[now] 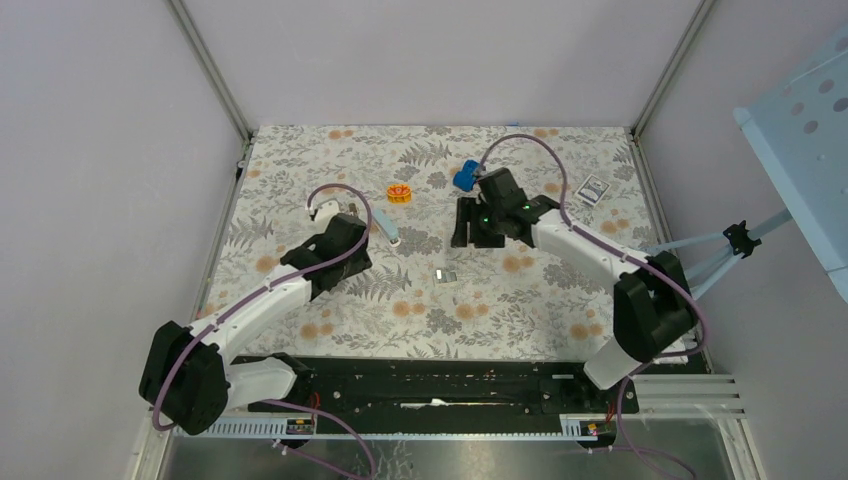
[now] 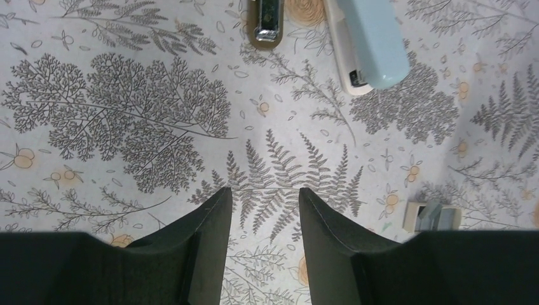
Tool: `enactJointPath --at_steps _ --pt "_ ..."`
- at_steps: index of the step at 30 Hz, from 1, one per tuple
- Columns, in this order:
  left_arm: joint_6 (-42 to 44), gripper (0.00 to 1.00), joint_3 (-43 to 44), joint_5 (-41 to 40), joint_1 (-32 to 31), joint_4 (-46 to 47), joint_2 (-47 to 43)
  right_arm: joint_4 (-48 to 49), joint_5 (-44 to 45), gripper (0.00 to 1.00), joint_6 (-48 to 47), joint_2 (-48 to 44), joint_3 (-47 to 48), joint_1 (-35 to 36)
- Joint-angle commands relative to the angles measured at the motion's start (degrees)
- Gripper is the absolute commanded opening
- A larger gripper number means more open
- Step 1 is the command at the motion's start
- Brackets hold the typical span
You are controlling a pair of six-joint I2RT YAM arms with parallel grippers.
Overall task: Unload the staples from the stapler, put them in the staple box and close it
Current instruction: Adjust the staple in the staple box.
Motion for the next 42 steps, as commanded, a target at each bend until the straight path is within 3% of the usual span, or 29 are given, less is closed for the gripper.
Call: enactJointPath --at_steps 1,13,25,42 --pt "1.67 0.48 -1.75 1.3 0.61 1.53 -1.88 1.65 3.09 0.65 -0.83 4.16 5.9 5.57" --pt "1.39 0.47 -4.4 3.56 0.75 3.55 -1.87 6.92 12.98 0.32 -0.53 11.36 4.25 12.65" --pt "1.04 0.47 -4.47 4.52 0.75 4.36 -1.33 10.88 12.15 0.05 0.23 14.96 4.17 12.67" --pt "0.95 0.45 -5.05 6.08 0.75 6.34 0.12 10.24 11.06 0.0 -0.42 17.01 3.55 12.66"
